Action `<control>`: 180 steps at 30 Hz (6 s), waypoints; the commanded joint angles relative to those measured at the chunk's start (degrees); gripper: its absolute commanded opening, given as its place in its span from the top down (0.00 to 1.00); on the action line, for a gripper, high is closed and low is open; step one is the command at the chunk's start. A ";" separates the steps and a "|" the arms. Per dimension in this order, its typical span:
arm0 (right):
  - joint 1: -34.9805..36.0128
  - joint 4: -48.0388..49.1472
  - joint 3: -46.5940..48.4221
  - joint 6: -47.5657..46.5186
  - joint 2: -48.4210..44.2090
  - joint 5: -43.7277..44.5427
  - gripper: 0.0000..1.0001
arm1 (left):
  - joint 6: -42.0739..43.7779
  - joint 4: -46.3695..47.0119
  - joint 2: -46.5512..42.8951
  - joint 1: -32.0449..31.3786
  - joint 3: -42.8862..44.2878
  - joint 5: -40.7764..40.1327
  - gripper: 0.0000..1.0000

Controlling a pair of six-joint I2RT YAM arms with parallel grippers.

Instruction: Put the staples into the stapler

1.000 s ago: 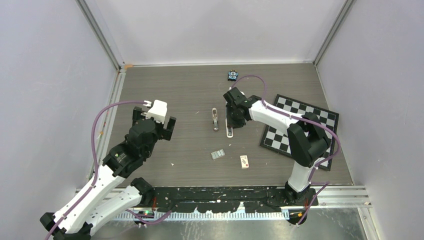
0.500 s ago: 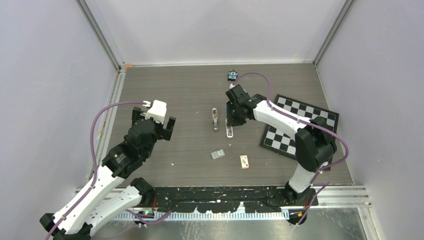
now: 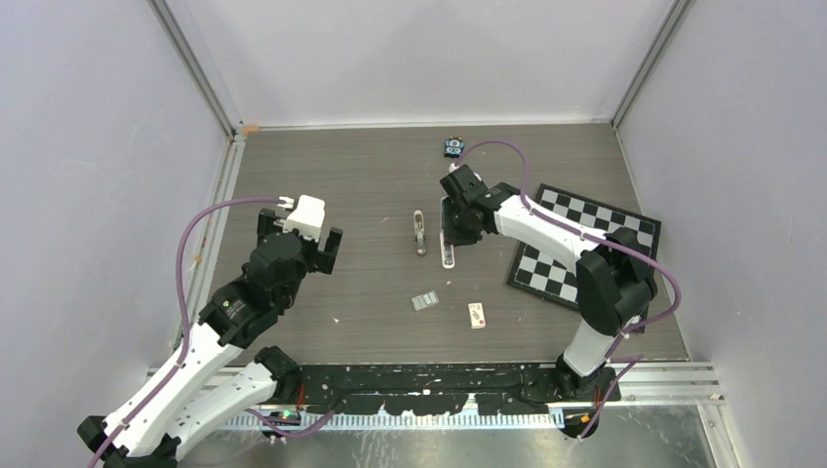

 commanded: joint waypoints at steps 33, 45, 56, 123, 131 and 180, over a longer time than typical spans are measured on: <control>-0.24 -2.07 -4.57 3.98 -0.21 7.09 0.71 | -0.94 1.92 -2.27 -0.14 0.74 1.51 0.00; 2.05 -4.14 -4.40 3.77 -3.41 7.25 0.71 | -8.88 -5.19 4.05 -0.18 5.26 0.01 0.00; 8.16 -1.60 -1.12 4.74 -0.65 4.97 0.71 | -21.17 -12.79 7.14 16.50 4.89 19.80 0.00; 1.08 -1.66 5.86 0.55 7.45 6.84 0.71 | -22.65 -8.62 -2.27 27.29 -2.87 38.16 0.03; 1.00 -1.01 4.96 0.86 8.49 6.50 0.71 | -22.65 -8.58 -2.10 27.25 -2.88 38.16 0.04; 1.02 -0.95 3.51 1.68 9.59 6.67 0.71 | -22.57 -8.75 -2.62 27.29 -2.80 37.39 0.04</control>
